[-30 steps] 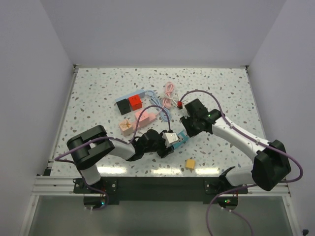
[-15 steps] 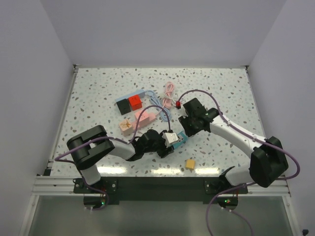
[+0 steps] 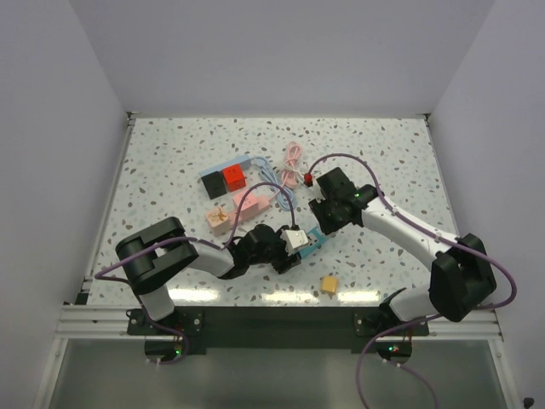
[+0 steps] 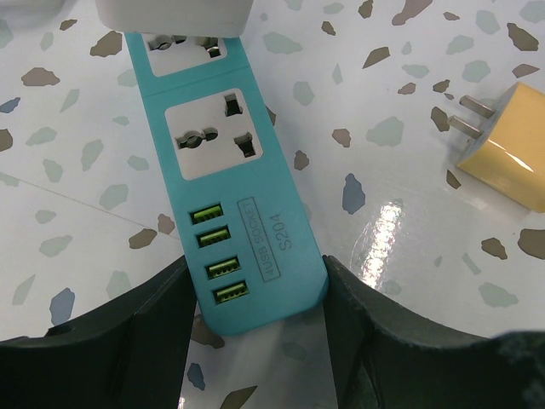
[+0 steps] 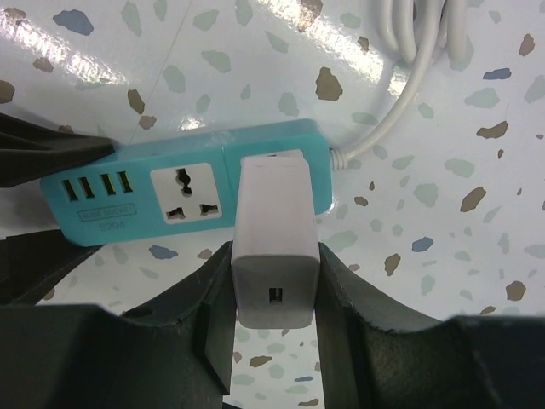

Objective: Insert the plug

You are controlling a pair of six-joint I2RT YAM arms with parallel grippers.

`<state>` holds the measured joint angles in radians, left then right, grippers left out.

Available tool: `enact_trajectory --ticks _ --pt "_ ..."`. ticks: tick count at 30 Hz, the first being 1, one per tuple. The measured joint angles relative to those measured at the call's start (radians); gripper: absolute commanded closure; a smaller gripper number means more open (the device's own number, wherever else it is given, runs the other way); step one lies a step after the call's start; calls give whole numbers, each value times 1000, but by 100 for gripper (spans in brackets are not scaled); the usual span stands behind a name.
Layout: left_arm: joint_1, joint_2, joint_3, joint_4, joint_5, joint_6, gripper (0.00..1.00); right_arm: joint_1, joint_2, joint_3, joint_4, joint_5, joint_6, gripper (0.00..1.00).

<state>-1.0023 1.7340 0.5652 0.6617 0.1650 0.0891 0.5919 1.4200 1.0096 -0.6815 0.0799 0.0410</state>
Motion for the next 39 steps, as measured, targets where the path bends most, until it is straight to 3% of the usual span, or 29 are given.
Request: enact_trajectory --ticks 39 --pt "3 0 2 -3 -27 -32 100 -12 96 31 56 -40 -38 100"
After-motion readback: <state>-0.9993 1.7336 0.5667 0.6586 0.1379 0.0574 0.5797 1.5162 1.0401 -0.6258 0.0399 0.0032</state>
